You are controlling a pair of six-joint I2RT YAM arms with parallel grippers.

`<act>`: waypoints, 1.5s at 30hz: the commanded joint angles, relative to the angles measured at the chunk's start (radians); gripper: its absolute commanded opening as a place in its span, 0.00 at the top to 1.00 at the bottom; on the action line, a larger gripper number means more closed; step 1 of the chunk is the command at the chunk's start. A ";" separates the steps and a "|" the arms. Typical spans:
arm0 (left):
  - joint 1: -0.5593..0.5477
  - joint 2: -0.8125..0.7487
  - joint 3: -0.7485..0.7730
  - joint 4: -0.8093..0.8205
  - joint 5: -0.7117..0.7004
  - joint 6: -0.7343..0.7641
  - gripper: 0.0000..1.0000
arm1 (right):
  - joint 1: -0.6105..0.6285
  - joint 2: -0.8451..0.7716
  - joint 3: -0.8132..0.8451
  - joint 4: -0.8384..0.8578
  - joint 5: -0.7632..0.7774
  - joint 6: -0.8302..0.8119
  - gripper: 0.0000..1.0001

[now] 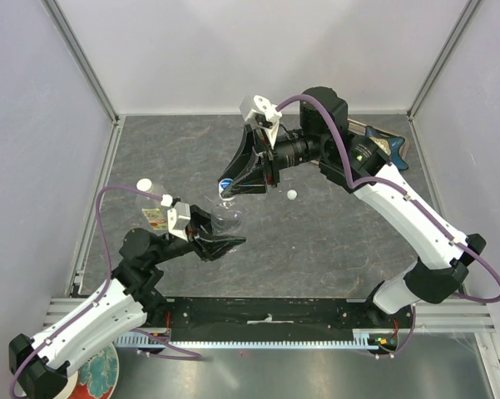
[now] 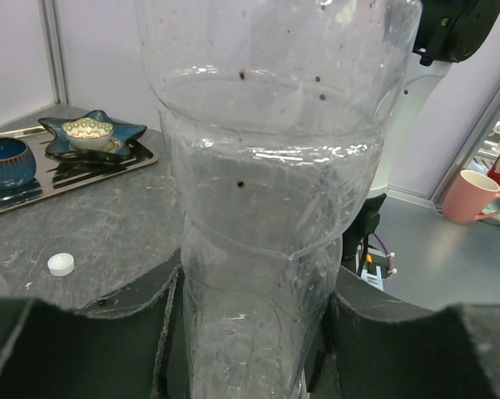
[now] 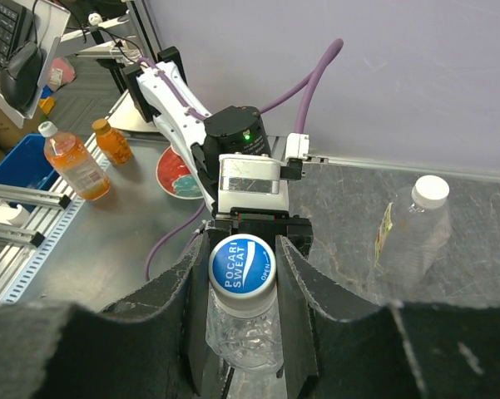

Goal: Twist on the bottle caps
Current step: Screw the bottle cap onto the plastic bottle.

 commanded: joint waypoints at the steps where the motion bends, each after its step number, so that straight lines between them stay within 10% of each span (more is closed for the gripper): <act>1: 0.012 -0.003 0.026 0.088 -0.076 0.024 0.98 | 0.016 -0.013 -0.067 -0.017 0.010 0.009 0.77; 32: 0.032 -0.003 0.027 0.136 -0.386 0.146 0.98 | 0.189 -0.108 -0.372 0.104 0.666 0.224 0.92; 45: 0.038 -0.003 0.020 0.128 -0.539 0.239 0.98 | 0.401 -0.062 -0.376 0.060 1.213 0.267 1.00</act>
